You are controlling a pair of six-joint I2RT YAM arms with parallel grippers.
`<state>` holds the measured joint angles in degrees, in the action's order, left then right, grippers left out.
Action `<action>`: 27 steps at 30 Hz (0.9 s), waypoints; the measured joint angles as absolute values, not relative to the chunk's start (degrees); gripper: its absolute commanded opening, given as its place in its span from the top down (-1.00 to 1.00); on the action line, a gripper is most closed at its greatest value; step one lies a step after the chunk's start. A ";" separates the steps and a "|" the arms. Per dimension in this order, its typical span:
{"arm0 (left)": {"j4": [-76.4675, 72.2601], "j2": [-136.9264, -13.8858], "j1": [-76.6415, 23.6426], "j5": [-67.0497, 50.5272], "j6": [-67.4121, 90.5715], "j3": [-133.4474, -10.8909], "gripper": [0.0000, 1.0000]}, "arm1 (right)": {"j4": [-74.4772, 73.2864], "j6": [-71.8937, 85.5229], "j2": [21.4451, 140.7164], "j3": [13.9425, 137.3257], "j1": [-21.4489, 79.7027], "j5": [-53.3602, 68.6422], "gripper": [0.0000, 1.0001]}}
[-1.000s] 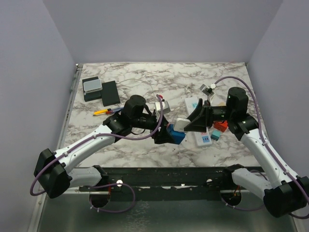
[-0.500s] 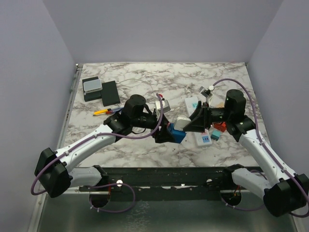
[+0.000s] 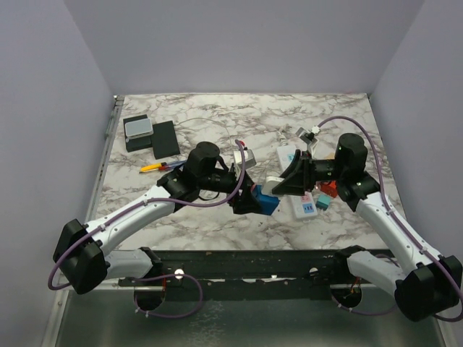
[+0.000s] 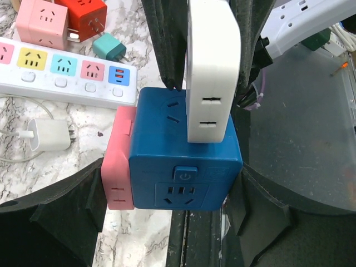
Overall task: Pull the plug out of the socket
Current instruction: Remove the plug from the socket.
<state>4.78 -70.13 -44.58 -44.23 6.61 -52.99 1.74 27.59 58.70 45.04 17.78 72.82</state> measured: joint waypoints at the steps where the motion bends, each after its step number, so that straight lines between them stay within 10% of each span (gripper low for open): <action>1: 4.78 -70.15 -44.58 -44.23 6.68 -52.99 0.45 | 1.74 27.53 58.78 45.04 17.80 72.82 0.20; 10: 3.73 -70.13 -44.62 -45.12 8.12 -52.38 0.64 | 2.31 26.15 59.37 44.88 18.06 72.86 0.98; 27: -0.23 -70.15 -44.25 -45.93 8.95 -50.04 1.00 | 2.42 21.28 56.53 43.57 18.81 69.12 0.99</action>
<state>-0.23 -70.15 -44.25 -45.93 8.95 -50.04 2.42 21.28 56.53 43.57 18.81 69.12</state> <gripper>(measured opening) 0.804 0.254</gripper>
